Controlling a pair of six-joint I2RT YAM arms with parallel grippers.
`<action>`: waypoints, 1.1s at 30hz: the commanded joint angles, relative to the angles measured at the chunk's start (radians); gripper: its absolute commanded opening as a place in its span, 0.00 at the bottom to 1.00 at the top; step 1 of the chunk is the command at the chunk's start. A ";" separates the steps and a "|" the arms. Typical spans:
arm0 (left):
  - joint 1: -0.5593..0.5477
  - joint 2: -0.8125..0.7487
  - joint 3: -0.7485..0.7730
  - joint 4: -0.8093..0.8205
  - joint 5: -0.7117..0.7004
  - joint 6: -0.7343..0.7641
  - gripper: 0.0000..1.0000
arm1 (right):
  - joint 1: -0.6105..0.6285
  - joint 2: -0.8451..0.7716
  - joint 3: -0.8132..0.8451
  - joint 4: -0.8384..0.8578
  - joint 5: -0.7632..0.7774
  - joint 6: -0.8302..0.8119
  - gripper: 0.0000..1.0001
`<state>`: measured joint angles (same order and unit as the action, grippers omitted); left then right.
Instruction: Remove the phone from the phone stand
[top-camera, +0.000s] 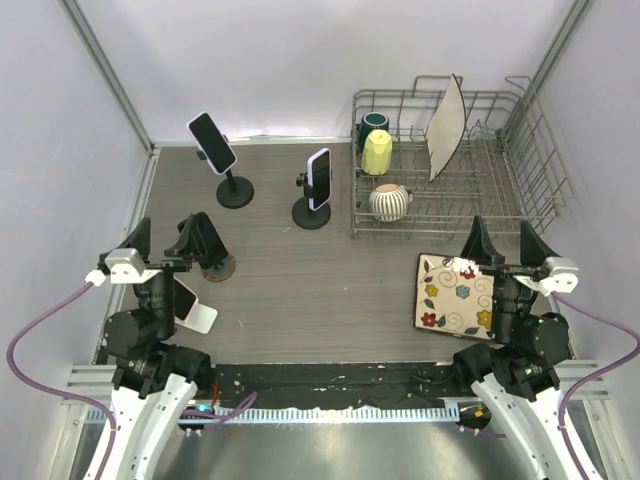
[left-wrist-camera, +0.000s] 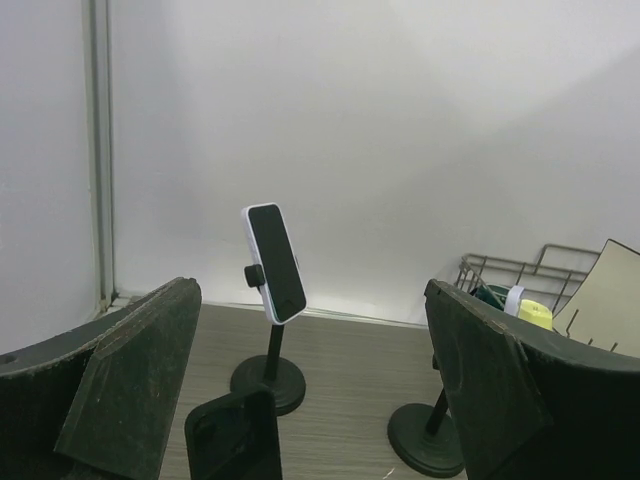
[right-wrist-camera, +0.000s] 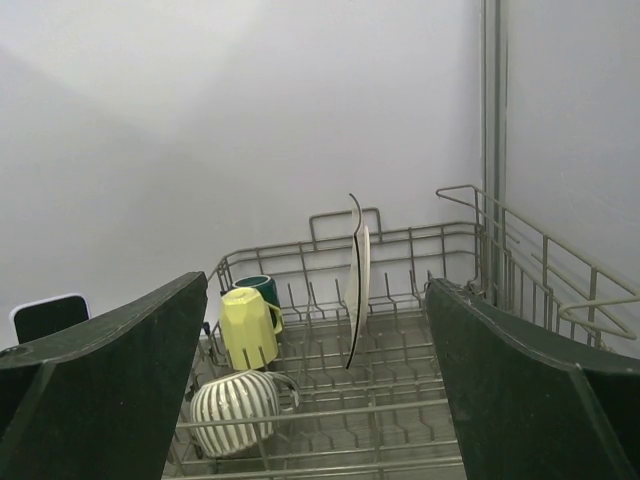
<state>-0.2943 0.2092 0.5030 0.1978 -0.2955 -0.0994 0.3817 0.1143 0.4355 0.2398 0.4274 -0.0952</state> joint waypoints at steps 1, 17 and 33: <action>-0.002 -0.028 0.000 0.055 -0.043 -0.035 1.00 | -0.004 -0.050 -0.006 0.050 0.037 0.011 0.97; -0.002 0.126 0.152 -0.187 -0.312 -0.267 1.00 | -0.001 -0.090 -0.018 0.050 -0.010 0.090 0.97; -0.002 0.711 0.563 -0.785 -0.473 -0.362 1.00 | 0.052 -0.111 -0.017 0.027 -0.021 0.094 0.97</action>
<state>-0.2943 0.8127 1.0088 -0.4633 -0.7410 -0.4171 0.4149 0.0067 0.4129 0.2539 0.4137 -0.0128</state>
